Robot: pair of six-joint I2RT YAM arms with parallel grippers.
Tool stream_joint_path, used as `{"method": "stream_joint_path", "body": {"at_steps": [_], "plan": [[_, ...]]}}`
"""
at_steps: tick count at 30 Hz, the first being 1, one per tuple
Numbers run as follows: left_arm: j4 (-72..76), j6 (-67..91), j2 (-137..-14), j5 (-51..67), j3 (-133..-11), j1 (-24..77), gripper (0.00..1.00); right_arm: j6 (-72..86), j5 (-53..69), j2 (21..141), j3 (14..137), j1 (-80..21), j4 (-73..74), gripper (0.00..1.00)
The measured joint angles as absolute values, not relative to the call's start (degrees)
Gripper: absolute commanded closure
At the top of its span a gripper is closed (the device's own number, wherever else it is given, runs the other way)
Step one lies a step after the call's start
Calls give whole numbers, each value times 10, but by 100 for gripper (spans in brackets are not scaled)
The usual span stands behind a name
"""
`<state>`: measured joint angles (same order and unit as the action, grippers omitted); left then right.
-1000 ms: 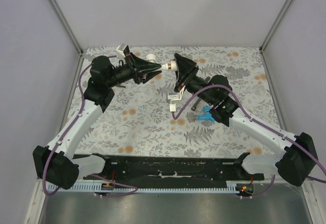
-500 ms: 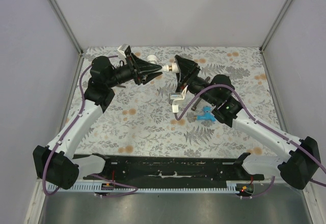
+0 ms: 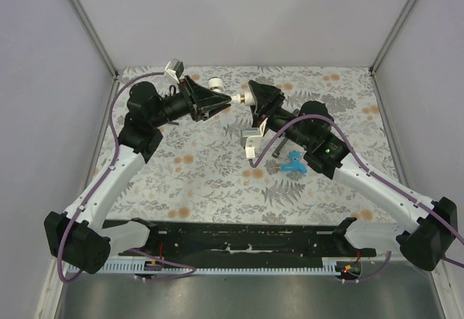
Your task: Install the water faucets
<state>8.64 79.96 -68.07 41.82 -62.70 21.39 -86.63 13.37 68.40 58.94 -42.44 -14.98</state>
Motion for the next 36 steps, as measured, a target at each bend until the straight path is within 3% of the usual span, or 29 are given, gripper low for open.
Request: {"method": "stream_joint_path", "body": {"at_steps": [36], "plan": [[242,408,-604,466,-566,243,98,-659,237,702,828,-427,246,100]]}}
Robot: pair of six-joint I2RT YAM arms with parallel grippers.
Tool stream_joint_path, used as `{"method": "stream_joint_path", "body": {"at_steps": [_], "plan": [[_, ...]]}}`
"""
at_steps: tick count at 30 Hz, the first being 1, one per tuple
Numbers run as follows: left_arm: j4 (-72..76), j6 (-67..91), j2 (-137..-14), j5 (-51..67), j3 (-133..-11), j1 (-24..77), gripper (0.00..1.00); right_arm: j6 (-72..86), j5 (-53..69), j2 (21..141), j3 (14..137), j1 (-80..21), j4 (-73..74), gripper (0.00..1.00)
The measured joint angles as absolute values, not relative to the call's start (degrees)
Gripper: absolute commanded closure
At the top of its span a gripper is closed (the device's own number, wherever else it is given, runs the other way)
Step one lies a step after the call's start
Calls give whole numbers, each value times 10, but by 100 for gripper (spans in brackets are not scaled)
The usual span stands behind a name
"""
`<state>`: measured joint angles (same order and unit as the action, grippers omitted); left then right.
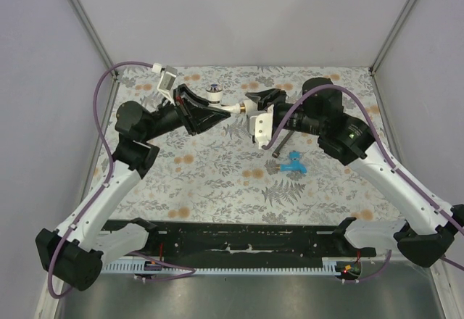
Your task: Install the water faucets
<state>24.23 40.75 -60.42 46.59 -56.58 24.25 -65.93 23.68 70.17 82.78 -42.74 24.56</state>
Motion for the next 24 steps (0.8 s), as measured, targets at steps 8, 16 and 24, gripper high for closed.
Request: {"method": "stream_joint_path", "body": {"at_steps": [8,16,24], "plan": [[254,351,-575,413,-535,264,98,-617,238,710,839,-427,254,100],[294,299,-571,404,-505,271,98,-599,238,736,880,-426,313,100],[277,174,-562,430,-503,277,98,-593,248,757,922,-425,379,100]]}}
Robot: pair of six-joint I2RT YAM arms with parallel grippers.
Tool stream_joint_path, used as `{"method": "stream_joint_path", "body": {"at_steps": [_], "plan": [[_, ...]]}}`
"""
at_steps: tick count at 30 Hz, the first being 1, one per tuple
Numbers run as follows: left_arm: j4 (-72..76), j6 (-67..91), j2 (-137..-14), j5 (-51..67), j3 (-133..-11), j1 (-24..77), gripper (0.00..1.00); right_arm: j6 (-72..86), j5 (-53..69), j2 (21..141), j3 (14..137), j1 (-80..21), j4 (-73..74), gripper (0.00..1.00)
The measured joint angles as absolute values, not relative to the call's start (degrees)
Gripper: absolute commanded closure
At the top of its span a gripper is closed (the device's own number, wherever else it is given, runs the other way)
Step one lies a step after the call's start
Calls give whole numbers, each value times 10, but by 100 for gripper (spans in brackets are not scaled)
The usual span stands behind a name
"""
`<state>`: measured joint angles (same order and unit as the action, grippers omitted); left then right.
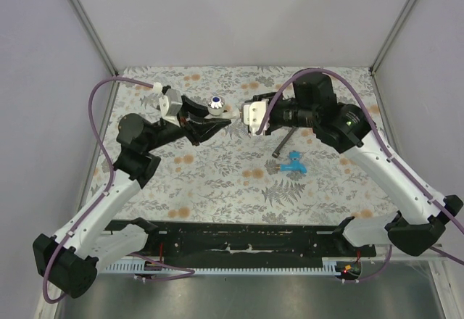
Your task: Install the water faucets
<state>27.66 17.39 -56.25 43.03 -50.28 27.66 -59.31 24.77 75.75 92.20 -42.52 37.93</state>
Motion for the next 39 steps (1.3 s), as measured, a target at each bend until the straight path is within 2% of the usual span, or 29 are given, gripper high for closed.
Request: {"method": "stream_joint_path", "body": {"at_steps": [12,23,39], "plan": [[269,-36,-557,515,-480,277,98,-582,282,788,962,-423,482,100],[222,-294,-539,562,-450,280,98,-564,342,829,1002,-415,567,100],[194,-633,-464,417,-331,362,98,-575,431,901,1025,-399,666,100]]}}
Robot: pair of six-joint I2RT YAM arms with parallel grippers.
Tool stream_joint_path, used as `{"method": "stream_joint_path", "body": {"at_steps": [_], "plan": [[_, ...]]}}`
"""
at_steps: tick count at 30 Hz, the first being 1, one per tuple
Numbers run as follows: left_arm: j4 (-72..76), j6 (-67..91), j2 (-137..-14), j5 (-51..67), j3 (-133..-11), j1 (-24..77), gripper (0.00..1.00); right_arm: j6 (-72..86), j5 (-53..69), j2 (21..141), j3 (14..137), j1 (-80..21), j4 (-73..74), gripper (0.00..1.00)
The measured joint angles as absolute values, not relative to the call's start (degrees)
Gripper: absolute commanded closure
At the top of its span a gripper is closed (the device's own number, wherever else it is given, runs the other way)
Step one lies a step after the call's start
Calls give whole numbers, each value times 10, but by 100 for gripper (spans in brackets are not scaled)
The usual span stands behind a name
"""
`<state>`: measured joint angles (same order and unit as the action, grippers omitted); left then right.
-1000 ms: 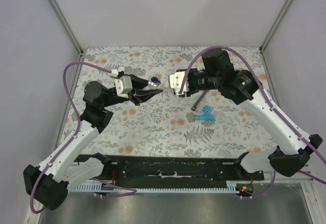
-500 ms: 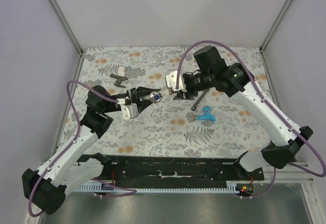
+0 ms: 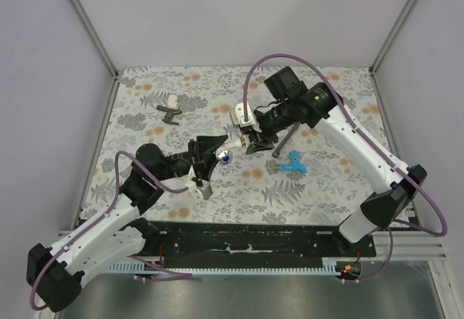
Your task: Install the water faucets
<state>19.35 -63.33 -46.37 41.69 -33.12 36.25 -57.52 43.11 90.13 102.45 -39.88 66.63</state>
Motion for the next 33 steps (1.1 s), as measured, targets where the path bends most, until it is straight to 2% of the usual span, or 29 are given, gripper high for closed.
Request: {"method": "stream_joint_path", "body": {"at_steps": [6,7,13,16,18,26,30,33], "plan": [[216,-716,-455,378,-291,384,98,-572,457,934,1057,-396,703,100],[217,-717,-456,374,-288,385,98,-571,458,937,1059,-396,705,98],[254,-633,-464,330,-271,388,98,-544,465,938,1059,-387,690,35],[257,-553,-473,307,-261,388,98,-522,498,934,1057,-384,646,17],[248,-491,-487,295,-255,387,98,-512,512,924,1054,-384,616,11],[255,-145,-536,287,-252,301,98,-478,524,869,1004,-359,505,7],[278,68,-574,293,-256,224,98,-469,491,813,904,-351,423,7],[279,224,-613,312,-273,175,98,-456,458,752,776,-350,318,7]]}}
